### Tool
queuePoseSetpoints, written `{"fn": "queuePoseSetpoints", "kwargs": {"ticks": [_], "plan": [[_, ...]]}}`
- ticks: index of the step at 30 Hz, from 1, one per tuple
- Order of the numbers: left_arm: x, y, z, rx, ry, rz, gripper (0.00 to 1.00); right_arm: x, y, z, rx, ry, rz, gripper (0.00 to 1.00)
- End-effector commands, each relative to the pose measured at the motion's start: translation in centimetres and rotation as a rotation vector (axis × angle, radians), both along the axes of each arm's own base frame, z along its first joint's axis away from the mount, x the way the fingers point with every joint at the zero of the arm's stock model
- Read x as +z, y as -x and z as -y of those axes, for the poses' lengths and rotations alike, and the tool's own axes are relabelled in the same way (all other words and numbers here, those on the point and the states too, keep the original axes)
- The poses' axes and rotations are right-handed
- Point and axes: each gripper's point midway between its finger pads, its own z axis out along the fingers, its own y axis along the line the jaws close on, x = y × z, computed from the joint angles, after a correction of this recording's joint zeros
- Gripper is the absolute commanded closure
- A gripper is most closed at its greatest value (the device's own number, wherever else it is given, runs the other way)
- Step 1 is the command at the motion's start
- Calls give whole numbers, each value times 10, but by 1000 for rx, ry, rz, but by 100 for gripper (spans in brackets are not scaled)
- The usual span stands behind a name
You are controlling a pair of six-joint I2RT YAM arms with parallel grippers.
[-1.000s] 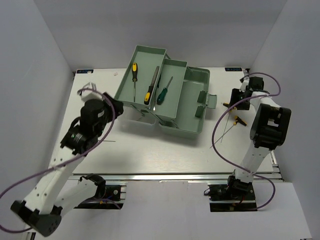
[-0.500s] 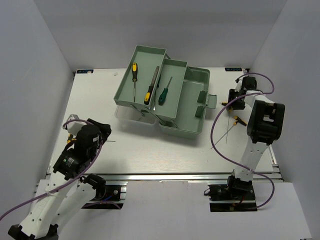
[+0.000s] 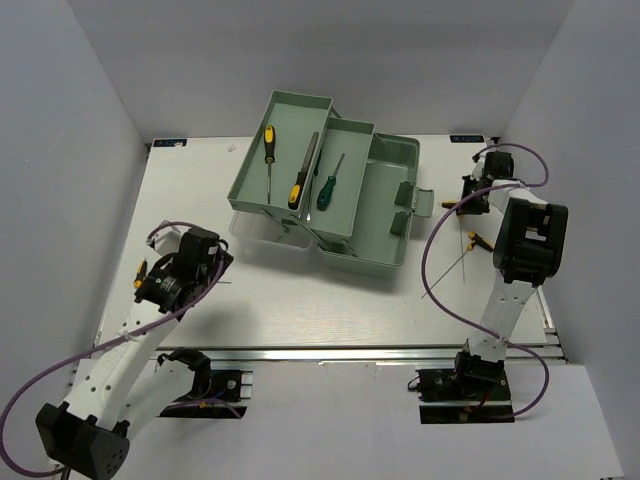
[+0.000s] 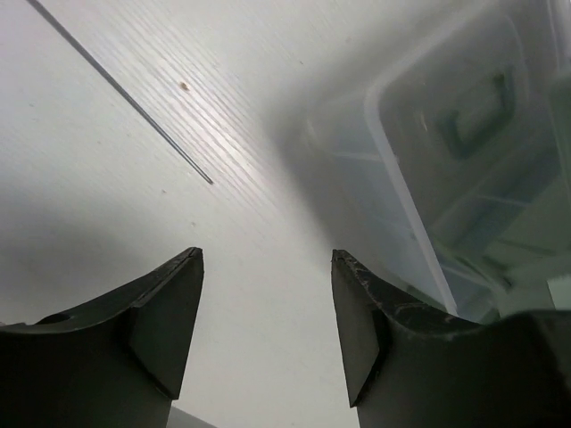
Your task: Sort the tools into containers
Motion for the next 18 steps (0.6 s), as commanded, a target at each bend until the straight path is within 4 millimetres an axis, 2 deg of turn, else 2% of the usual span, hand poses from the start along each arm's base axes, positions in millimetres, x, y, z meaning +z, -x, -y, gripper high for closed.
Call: {"fn": "queuePoseSetpoints", "kwargs": {"ticks": [1, 2, 5, 9, 13, 14, 18], "plan": [[5, -5, -10, 14, 15, -10, 31, -5, 1, -7, 5, -48, -30, 95], [2, -5, -19, 27, 10, -26, 30, 2, -3, -11, 20, -70, -14, 100], [-1, -12, -32, 36, 9, -48, 30, 23, -4, -20, 8, -173, -5, 100], [-8, -23, -44, 31, 20, -84, 30, 67, -12, -27, 23, -261, 59, 100], [-18, -32, -54, 29, 22, -110, 30, 92, -13, -36, 38, -328, 93, 100], [-22, -32, -66, 63, 22, -124, 30, 98, -12, -38, 36, -343, 99, 100], [-34, -32, -79, 91, 42, -143, 30, 124, -10, -48, 51, -393, 142, 100]]}}
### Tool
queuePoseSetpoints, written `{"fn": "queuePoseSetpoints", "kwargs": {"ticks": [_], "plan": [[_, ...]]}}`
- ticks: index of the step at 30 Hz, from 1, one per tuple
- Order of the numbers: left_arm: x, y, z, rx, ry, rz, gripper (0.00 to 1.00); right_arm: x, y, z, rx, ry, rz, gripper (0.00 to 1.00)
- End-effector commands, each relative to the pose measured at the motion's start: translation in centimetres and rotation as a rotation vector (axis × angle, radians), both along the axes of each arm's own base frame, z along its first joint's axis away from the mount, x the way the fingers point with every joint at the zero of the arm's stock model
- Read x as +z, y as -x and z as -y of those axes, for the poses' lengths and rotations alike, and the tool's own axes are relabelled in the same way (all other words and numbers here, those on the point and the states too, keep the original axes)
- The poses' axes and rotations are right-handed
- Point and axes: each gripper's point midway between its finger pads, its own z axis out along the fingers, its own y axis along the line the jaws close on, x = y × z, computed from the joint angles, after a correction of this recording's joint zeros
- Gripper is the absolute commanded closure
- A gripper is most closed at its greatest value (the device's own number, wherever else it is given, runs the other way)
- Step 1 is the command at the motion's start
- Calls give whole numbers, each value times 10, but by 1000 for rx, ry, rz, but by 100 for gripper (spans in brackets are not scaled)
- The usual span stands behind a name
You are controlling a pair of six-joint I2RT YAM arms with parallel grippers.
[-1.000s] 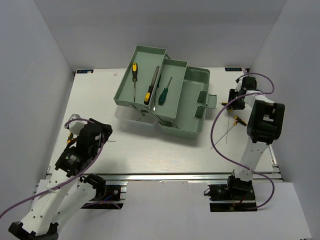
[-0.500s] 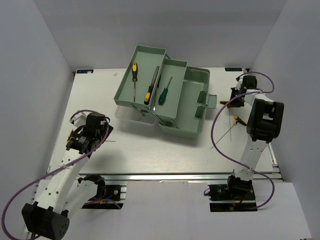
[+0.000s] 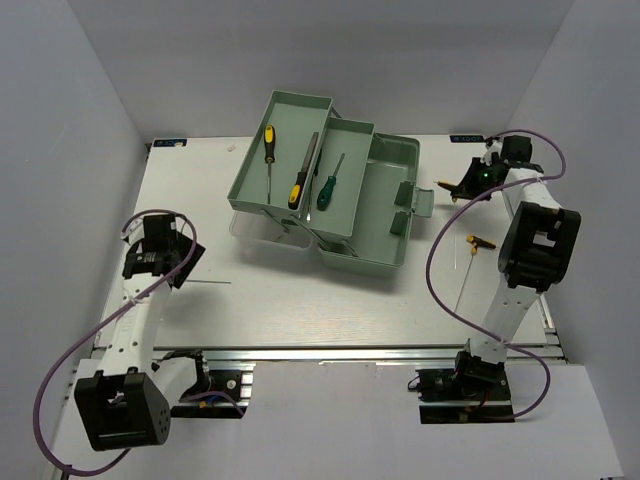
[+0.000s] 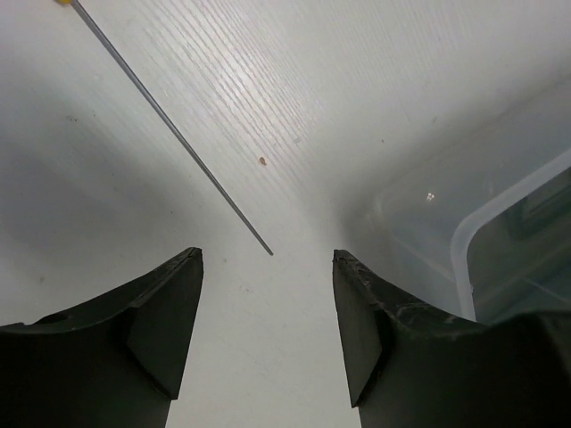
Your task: Sort the tools into containers
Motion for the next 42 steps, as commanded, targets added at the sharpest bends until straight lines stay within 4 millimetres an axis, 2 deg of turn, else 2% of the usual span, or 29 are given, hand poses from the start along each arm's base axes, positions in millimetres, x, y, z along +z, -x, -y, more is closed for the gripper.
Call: {"fn": "queuePoseSetpoints", "kwargs": {"ticks": [1, 7, 10, 11, 13, 14, 17, 18, 21, 22, 27, 32, 33, 35, 36, 39, 42], "plan": [[-1, -6, -4, -26, 23, 29, 30, 64, -4, -15, 23, -81, 116, 100], [-17, -5, -18, 1, 32, 1, 30, 106, -8, -31, 64, -171, 196, 100], [-21, -5, -27, 14, 30, -9, 31, 149, -7, -46, 102, -229, 290, 100], [-22, -5, -30, 20, 29, -8, 32, 158, -7, -50, 109, -237, 310, 100], [-24, -7, -35, 29, 28, -8, 34, 176, -7, -66, 125, -288, 330, 100], [-26, -7, -36, 34, 31, -11, 35, 184, -5, -81, 149, -306, 338, 100], [-34, -8, -45, 55, 35, -26, 35, 197, -4, -108, 163, -362, 348, 100], [-36, -9, -47, 58, 36, -28, 35, 192, -4, -123, 164, -374, 333, 100], [-44, -8, -59, 80, 28, -50, 36, 190, -15, -145, 117, -457, 325, 100], [-47, -8, -64, 88, 21, -68, 36, 184, -25, -149, 89, -485, 310, 100], [-55, 2, -81, 142, -15, -122, 36, 158, -41, -175, 72, -475, 277, 100], [-62, 15, -94, 201, -36, -165, 36, 137, -45, -186, 72, -471, 238, 79], [-64, 18, -95, 209, -40, -179, 36, 134, -46, -187, 72, -469, 235, 69], [-62, 22, -103, 235, -70, -197, 36, 123, -44, -187, 71, -467, 214, 57], [-62, 22, -107, 244, -81, -205, 36, 120, -43, -187, 76, -462, 209, 48], [-55, 23, -118, 280, -125, -218, 36, 120, -38, -182, 114, -424, 232, 39], [-51, 25, -125, 308, -157, -237, 38, 128, -29, -174, 207, -401, 278, 35]]}}
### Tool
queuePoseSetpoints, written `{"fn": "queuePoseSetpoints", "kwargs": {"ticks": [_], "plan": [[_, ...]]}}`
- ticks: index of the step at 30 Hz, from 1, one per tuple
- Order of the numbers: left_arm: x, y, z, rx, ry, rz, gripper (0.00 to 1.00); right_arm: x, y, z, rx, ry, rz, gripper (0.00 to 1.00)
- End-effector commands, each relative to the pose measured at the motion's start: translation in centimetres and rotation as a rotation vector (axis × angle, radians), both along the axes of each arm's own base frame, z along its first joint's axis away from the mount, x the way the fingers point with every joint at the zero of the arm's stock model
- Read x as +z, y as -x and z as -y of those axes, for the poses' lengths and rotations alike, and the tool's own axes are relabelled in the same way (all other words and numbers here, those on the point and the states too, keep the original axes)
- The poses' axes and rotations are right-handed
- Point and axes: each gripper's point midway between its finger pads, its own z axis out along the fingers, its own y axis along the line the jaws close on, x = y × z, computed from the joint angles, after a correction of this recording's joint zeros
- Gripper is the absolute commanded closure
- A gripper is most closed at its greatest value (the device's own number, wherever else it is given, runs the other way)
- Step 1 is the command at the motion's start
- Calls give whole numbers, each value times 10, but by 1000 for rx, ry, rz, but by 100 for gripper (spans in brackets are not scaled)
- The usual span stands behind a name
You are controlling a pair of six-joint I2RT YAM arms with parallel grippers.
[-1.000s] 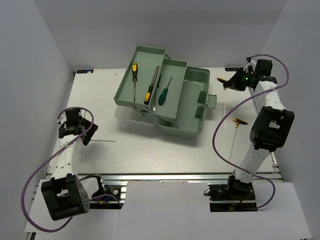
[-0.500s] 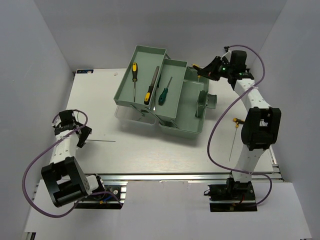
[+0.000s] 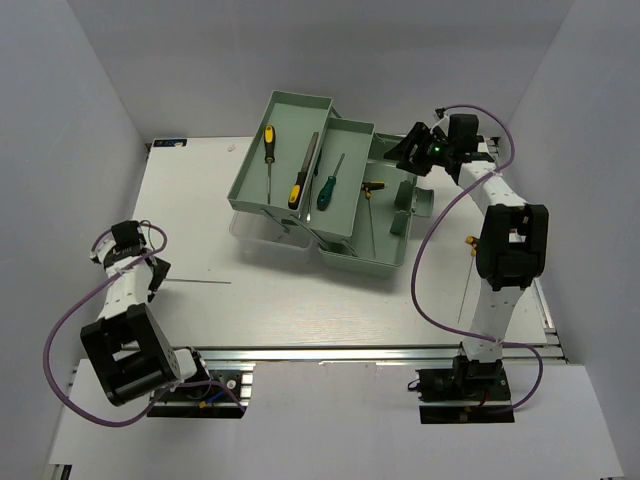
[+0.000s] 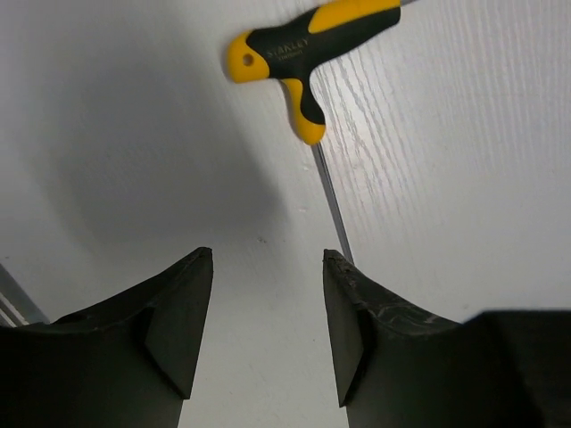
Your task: Sort the tools into containers
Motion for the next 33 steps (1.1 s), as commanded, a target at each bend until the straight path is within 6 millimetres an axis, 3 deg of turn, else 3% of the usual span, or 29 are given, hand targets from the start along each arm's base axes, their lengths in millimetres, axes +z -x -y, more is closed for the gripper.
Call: {"fn": "queuePoseSetpoints", "kwargs": {"ticks": [1, 2, 3, 5, 11, 19, 25, 30, 33], "plan": [[16, 0, -20, 50, -88, -15, 38, 36, 10, 11, 109, 34, 169, 34], [14, 2, -21, 55, -89, -30, 38, 38, 13, 19, 151, 59, 221, 32], [13, 4, -24, 65, -104, -46, 38, 42, 29, 9, 261, 16, 251, 31], [8, 7, -29, 83, -117, -76, 38, 50, 39, 29, 316, 3, 312, 31], [-12, -4, -38, 65, -136, -108, 39, 51, 61, 43, 373, 80, 326, 30], [-27, -28, -51, 6, -155, -124, 44, 64, 72, 44, 378, 124, 360, 28], [-23, -45, -40, -22, -90, -57, 49, 57, 79, 47, 371, 149, 347, 27], [-15, -53, -36, -35, -71, -4, 64, 49, 80, 48, 378, 160, 339, 27], [-11, -62, -35, -40, -53, 17, 65, 46, 77, 48, 377, 159, 333, 27]]}}
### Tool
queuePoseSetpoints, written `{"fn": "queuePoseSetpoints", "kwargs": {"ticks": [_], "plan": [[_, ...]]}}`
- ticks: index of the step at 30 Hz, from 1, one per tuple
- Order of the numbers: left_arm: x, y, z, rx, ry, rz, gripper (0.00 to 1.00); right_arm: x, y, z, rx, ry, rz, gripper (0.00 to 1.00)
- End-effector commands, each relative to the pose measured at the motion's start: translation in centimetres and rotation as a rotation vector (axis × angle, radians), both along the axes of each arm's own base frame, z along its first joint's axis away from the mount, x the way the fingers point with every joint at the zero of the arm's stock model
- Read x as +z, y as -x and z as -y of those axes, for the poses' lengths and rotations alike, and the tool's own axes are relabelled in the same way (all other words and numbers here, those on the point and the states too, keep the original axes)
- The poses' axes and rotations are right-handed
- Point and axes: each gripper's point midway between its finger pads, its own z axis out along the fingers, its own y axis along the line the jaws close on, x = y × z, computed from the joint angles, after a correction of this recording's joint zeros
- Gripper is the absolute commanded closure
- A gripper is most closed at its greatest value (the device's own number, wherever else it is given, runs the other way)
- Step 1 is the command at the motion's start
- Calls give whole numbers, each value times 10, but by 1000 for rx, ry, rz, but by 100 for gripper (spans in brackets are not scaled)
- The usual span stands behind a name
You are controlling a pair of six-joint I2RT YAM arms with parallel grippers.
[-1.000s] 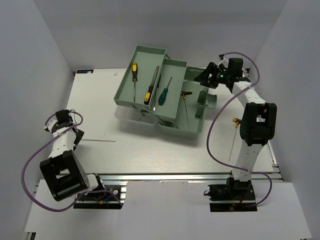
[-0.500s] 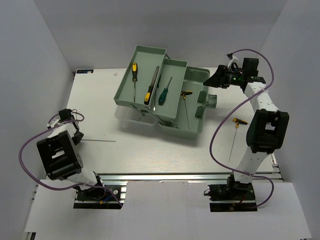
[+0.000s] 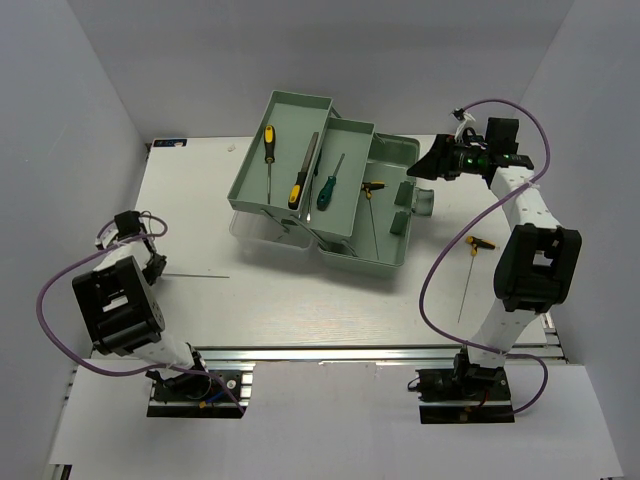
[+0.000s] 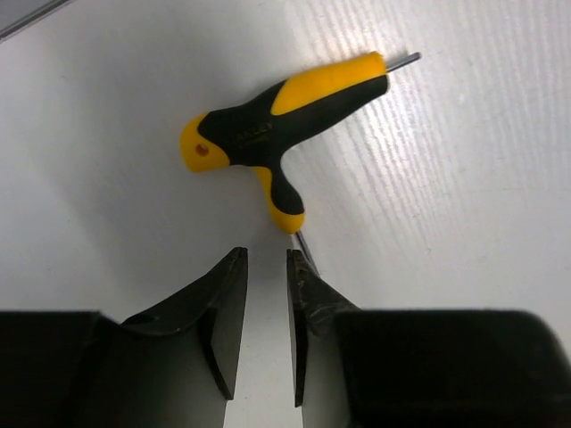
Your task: Sort the tools into containers
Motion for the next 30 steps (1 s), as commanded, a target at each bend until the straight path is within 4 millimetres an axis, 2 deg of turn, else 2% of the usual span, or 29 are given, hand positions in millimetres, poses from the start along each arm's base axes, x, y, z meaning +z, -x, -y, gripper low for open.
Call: {"fn": "queuePoseSetpoints", "kwargs": {"ticks": [1, 7, 16, 24, 26, 29, 30], "plan": [[25, -26, -3, -8, 3, 112, 65, 7, 0, 1, 11, 11, 41, 27], [34, -36, -11, 7, -26, 149, 49, 5, -2, 1, 13, 9, 34, 27], [7, -30, -18, 28, -28, 41, 48, 6, -3, 4, 0, 14, 40, 26], [-3, -29, -21, 41, -31, 16, 50, 8, -4, 10, -19, 19, 44, 26], [-5, -29, -23, 39, -36, 7, 52, 9, -4, 11, -23, 20, 45, 26], [-8, -30, -26, 34, -44, -9, 72, 11, -3, 12, -27, 21, 51, 26], [-10, -29, -25, 32, -40, -20, 83, 11, -2, 13, -29, 21, 51, 26]]}}
